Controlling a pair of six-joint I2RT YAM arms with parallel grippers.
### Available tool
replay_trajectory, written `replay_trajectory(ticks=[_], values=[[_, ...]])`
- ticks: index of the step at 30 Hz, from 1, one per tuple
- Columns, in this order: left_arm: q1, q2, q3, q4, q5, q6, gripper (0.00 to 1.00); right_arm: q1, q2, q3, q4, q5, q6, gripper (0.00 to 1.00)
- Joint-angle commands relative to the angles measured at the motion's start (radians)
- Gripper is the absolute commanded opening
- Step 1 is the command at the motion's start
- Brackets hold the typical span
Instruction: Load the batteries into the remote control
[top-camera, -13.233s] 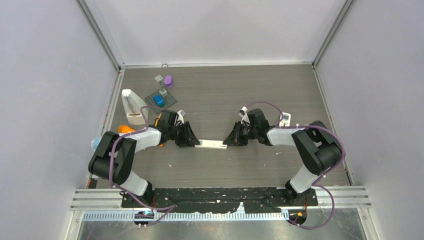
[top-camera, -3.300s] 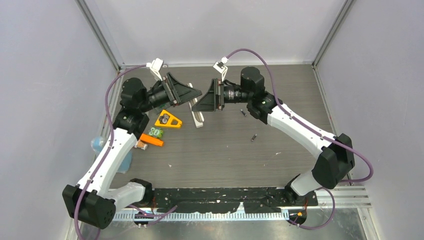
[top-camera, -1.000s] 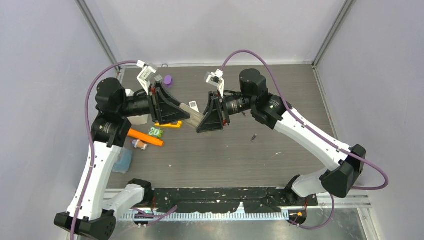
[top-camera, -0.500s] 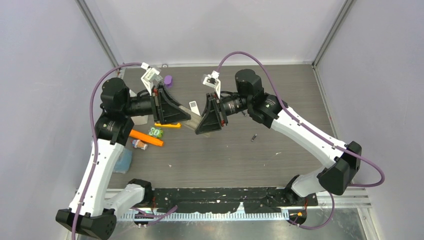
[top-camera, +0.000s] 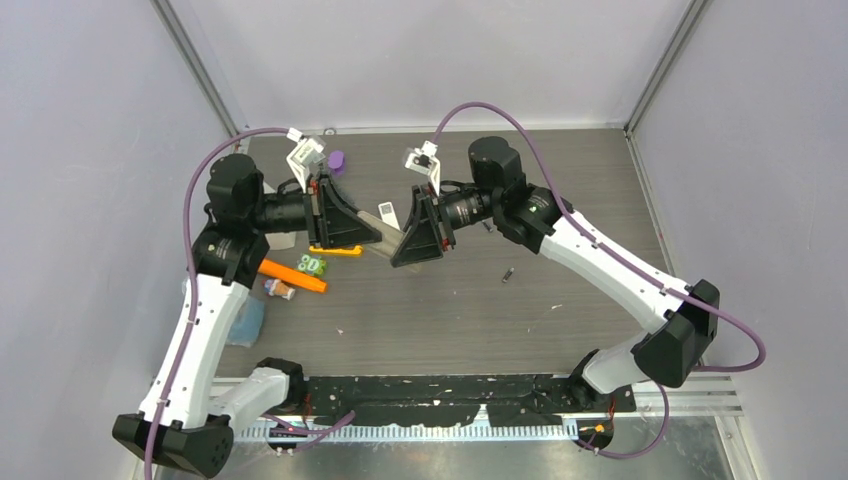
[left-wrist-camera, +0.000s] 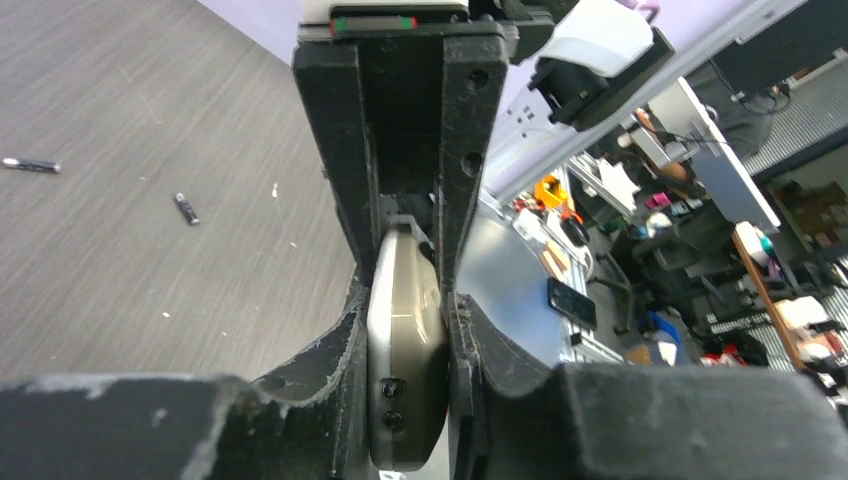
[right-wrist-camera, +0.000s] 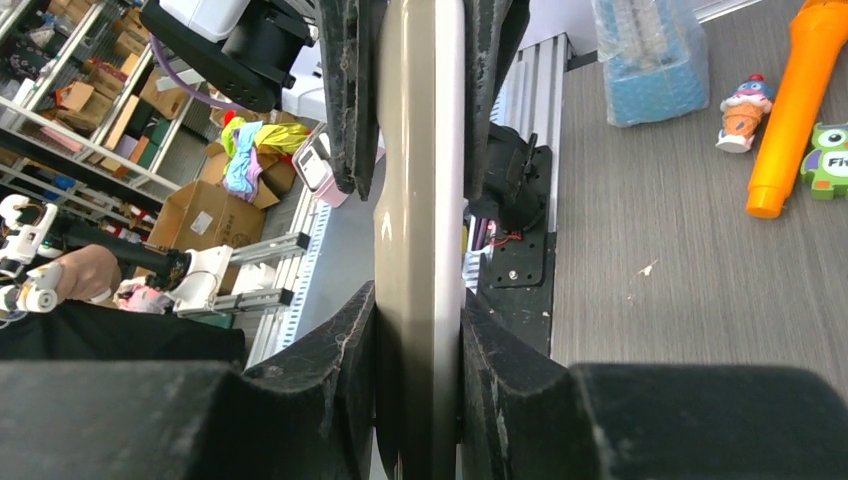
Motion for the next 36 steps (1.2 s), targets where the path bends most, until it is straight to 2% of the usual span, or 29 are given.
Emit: replay_trajectory(ticks=[1, 3, 5, 6, 7, 8, 10, 13, 14, 16, 20, 25, 31, 36], values=[[-0.001, 0.01, 0.025, -0.009, 0.037, 0.019, 0.12, -0.01, 0.007, 0.056, 0.002, 0.012, -0.022, 0.23], [0.0, 0.016, 0.024, -0.011, 0.033, 0.022, 0.0, -0.013, 0.009, 0.059, -0.008, 0.017, -0.024, 0.23], [-0.001, 0.015, 0.018, -0.013, 0.023, 0.023, 0.0, -0.018, 0.009, 0.06, -0.019, 0.049, -0.025, 0.33], [-0.002, 0.014, 0.013, -0.013, 0.01, 0.022, 0.0, -0.025, 0.009, 0.06, -0.024, 0.067, -0.023, 0.48], [-0.001, 0.011, 0.004, -0.012, -0.017, 0.021, 0.0, -0.038, 0.003, 0.055, -0.036, 0.125, -0.021, 0.56], [-0.001, 0.01, -0.004, -0.014, -0.045, 0.021, 0.0, -0.046, -0.009, 0.05, -0.04, 0.163, -0.009, 0.71], [-0.001, 0.005, -0.029, -0.022, -0.126, 0.018, 0.0, -0.072, -0.046, 0.004, -0.034, 0.362, 0.021, 0.83], [-0.002, -0.008, -0.127, 0.063, -0.266, -0.072, 0.0, -0.09, -0.123, -0.074, -0.011, 0.607, 0.061, 0.89], [-0.001, -0.013, -0.177, 0.12, -0.315, -0.154, 0.0, -0.09, -0.166, -0.121, -0.004, 0.724, 0.097, 0.89], [-0.004, -0.023, -0.313, 0.294, -0.401, -0.301, 0.0, -0.09, -0.217, -0.193, 0.035, 0.836, 0.154, 0.9], [-0.024, -0.007, -0.543, 0.504, -0.575, -0.445, 0.0, -0.091, -0.254, -0.309, 0.057, 0.944, 0.273, 0.83], [-0.041, 0.103, -0.723, 0.652, -0.624, -0.514, 0.0, -0.09, -0.131, -0.374, 0.036, 0.916, 0.379, 0.67], [-0.049, 0.187, -0.834, 0.752, -0.672, -0.495, 0.0, -0.084, 0.055, -0.377, 0.09, 0.811, 0.456, 0.62], [-0.049, 0.195, -0.888, 0.747, -0.745, -0.437, 0.0, -0.064, 0.165, -0.38, 0.128, 0.762, 0.51, 0.52]])
